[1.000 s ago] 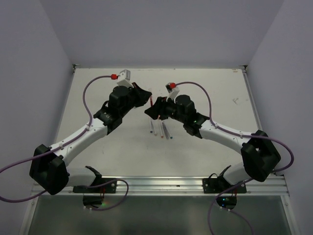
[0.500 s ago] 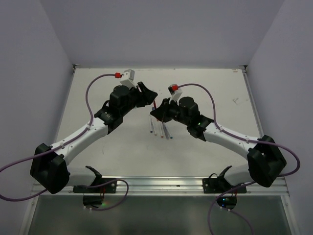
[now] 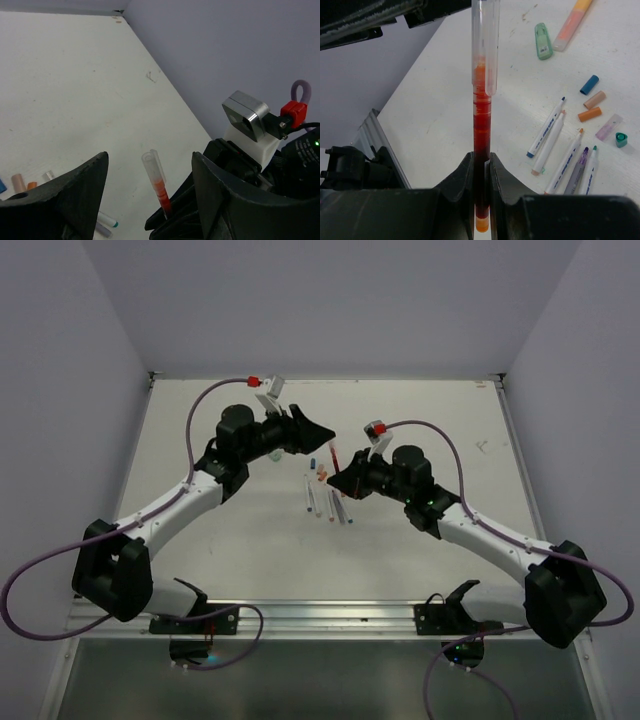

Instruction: Open the pen caps

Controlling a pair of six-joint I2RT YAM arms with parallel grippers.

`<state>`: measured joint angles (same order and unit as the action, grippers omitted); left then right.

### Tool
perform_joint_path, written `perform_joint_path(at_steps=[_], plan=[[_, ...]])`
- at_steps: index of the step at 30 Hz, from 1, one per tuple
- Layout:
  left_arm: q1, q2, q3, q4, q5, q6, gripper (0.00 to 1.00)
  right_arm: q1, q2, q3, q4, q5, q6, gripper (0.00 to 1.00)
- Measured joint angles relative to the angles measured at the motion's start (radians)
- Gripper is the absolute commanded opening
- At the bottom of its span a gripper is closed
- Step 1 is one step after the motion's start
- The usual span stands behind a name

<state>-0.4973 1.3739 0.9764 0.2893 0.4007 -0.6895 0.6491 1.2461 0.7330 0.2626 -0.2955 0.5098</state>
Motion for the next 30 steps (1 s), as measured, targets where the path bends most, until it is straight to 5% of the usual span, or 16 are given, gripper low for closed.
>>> perform_joint_path(at_steps=[10, 25, 30], plan=[[0.007, 0.075, 0.000, 0.145, 0.205, -0.045, 0.58, -0.036, -0.019, -0.016, 0.035, -0.154, -0.021, 0.00], [0.007, 0.079, -0.009, 0.225, 0.261, -0.088, 0.43, -0.061, -0.019, -0.016, 0.107, -0.206, -0.013, 0.00], [0.006, 0.079, -0.010, 0.233, 0.258, -0.107, 0.21, -0.061, -0.019, -0.016, 0.114, -0.208, -0.013, 0.00]])
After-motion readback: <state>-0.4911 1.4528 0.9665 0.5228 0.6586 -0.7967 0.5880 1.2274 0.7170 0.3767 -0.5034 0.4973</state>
